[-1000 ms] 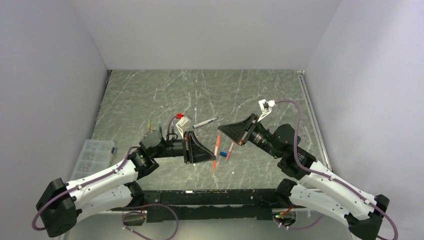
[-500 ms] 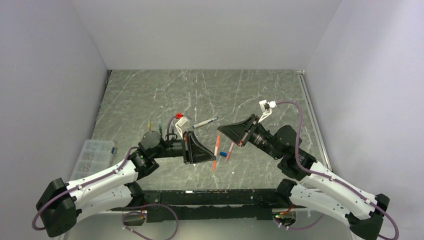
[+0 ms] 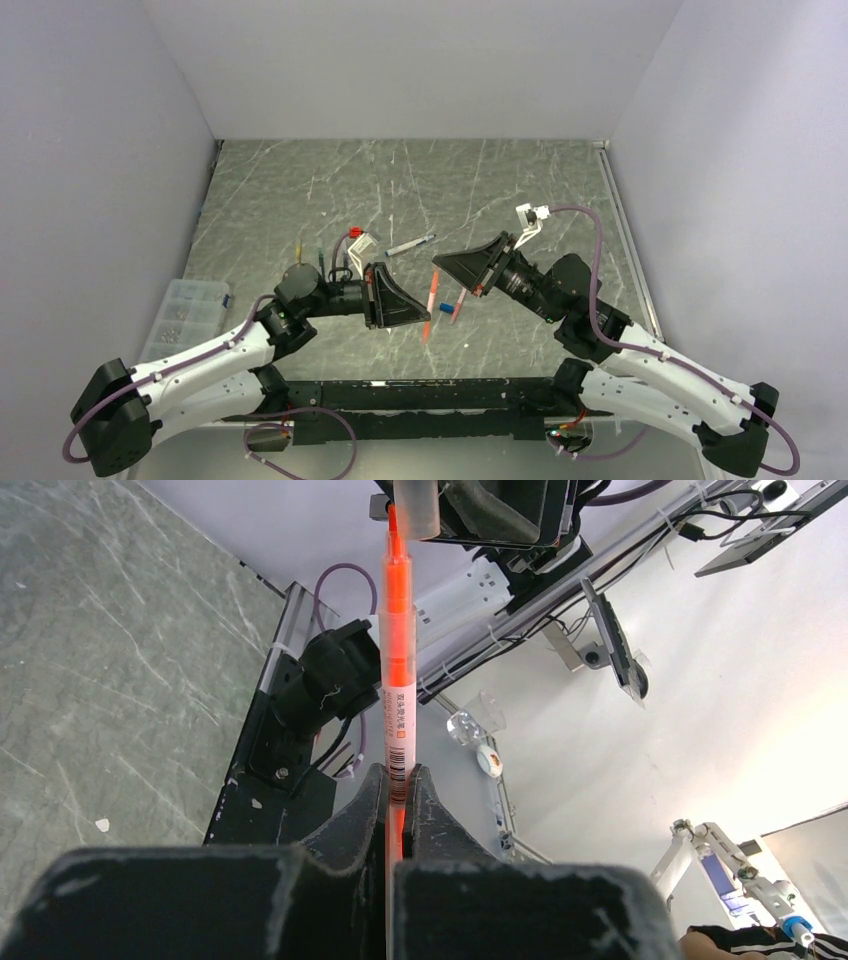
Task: Insert the pens into the pen caps
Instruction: Insert the pen cap onto the pen.
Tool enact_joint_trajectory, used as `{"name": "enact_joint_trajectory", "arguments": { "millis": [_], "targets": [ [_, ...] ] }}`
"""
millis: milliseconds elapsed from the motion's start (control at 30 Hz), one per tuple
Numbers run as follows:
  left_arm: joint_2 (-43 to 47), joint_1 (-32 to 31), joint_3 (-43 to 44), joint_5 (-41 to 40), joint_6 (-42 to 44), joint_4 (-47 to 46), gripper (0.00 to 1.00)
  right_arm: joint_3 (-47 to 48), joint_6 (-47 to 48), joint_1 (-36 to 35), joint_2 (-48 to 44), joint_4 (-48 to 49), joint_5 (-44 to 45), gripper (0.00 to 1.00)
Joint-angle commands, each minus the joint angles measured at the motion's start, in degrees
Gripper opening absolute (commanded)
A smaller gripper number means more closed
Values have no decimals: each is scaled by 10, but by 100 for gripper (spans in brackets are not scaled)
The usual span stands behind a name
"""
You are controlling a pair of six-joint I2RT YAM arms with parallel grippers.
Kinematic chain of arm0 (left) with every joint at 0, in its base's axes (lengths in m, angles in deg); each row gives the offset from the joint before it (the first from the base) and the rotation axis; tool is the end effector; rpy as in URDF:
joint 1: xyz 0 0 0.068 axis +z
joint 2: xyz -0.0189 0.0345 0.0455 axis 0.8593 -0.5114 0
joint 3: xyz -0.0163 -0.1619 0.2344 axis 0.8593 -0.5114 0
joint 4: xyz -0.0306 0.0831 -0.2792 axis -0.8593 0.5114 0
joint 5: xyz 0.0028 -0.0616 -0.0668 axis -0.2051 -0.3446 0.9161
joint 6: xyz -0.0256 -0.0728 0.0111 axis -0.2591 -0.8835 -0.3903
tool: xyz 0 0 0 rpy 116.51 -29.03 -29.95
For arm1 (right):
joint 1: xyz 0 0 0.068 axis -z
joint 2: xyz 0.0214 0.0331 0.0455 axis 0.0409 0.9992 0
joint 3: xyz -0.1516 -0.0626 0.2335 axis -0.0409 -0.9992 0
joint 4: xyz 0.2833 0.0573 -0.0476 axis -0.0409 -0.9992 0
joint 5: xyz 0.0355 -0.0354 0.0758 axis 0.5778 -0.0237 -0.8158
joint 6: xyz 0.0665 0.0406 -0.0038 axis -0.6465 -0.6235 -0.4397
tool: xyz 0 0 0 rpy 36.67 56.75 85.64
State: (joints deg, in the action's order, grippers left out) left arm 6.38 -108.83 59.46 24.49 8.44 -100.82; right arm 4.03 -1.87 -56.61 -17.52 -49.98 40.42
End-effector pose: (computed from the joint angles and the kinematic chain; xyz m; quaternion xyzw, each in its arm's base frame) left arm 0.1308 -0.2165 0.2894 0.2168 0.6183 -0.7027 0.2774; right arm 0.1317 0.1835 0.3670 -0.0369 0.6622 0.5828 0.4695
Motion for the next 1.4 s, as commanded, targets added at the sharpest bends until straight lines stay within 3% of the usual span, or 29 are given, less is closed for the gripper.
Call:
{"name": "enact_joint_trajectory", "arguments": {
  "millis": [0,1367],
  "targets": [
    [12,-1,-3,10,-9,-38,0,0,13,-5,-8,15,21,0],
    [13,-1,2,21,-7,-37,0,0,31,-40,-15,6,63,0]
  ]
}}
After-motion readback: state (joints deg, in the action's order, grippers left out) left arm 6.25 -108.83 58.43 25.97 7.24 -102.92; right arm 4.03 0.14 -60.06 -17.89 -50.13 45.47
